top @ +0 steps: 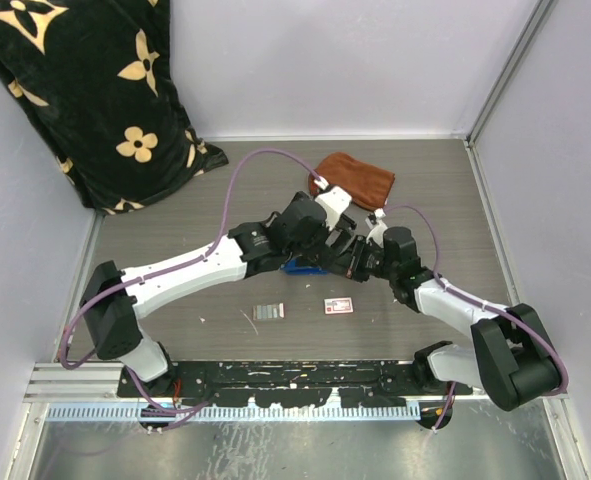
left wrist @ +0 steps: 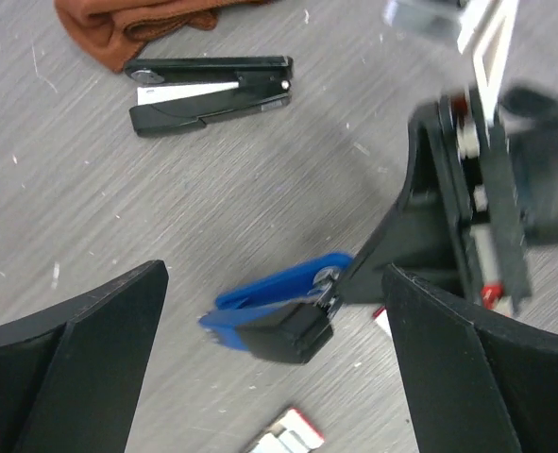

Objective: Load the staples into the stapler
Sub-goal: Open the stapler at the center of the board.

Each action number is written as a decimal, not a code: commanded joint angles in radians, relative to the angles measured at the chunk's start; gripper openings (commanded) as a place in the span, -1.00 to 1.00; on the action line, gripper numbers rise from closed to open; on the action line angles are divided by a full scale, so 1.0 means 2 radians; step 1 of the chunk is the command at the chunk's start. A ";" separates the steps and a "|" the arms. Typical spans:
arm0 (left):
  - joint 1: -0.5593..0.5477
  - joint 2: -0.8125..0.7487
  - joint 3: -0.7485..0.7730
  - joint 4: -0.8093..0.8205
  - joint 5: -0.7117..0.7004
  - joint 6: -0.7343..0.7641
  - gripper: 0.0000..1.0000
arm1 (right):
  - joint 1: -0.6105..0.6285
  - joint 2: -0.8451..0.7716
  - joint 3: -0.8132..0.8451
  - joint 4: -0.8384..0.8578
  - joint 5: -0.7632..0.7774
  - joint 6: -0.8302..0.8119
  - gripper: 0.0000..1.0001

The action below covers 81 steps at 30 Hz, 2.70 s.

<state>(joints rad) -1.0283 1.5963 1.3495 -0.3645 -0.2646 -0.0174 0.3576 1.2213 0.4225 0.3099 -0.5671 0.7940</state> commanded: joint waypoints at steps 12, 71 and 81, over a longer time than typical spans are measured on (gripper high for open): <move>0.029 0.057 0.028 -0.083 -0.029 -0.212 0.97 | 0.016 0.001 0.021 0.028 0.042 0.021 -0.98; 0.285 -0.127 -0.209 -0.026 0.012 -0.174 0.96 | -0.036 0.152 0.108 -0.013 -0.105 -0.026 -0.98; 0.288 -0.141 -0.214 -0.023 0.052 -0.196 0.96 | -0.001 0.260 0.158 0.035 -0.106 -0.009 -0.86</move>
<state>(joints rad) -0.4622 1.3716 0.9260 -0.4599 -0.1978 -0.3855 0.3122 1.6825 0.6960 0.3485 -0.7921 0.7891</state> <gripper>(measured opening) 0.983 0.141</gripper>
